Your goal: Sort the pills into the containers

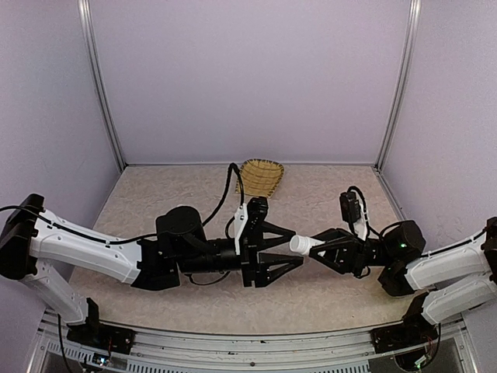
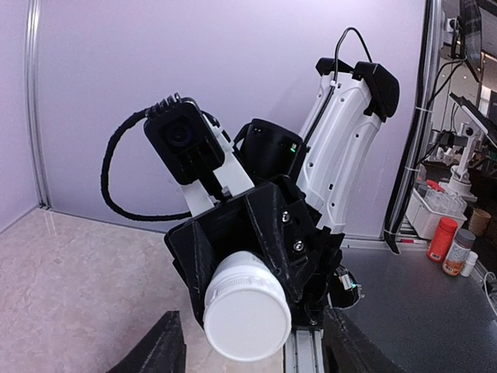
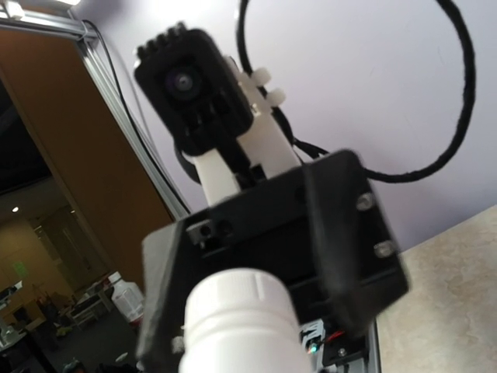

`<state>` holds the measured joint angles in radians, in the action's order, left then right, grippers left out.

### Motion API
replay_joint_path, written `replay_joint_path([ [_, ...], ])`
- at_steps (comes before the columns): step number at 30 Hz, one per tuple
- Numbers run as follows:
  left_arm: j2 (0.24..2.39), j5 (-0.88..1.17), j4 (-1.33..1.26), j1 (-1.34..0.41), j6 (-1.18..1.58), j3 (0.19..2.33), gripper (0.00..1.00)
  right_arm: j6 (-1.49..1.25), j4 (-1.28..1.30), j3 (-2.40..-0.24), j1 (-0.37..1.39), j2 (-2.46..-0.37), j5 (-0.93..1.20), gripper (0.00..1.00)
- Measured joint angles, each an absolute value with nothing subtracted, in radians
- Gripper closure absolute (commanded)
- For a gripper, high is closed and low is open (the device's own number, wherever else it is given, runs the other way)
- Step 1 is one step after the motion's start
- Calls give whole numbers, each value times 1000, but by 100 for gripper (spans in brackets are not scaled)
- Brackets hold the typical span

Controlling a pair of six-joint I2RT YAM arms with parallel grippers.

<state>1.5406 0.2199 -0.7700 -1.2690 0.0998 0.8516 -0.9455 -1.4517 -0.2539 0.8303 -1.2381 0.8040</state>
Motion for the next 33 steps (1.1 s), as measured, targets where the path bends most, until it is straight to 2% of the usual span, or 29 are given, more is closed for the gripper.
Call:
replay_joint_path([
  [3,1539,218,-770,-1269,100,848,3,-942,-1449,-254,830,-1227,797,78],
  [4,1537,217,-770,-1269,94,844,2,-939,-1446,-254,831,-1222,795,78],
  [13,1483,167,-771,-1266,105,814,1,-915,-1396,-254,831,-1186,785,78],
  [21,1479,181,-854,-1247,181,795,1,-820,-1216,-272,850,-1100,690,78],
  [33,1549,238,-949,-1245,229,832,1,-801,-1199,-291,920,-1169,593,78],
])
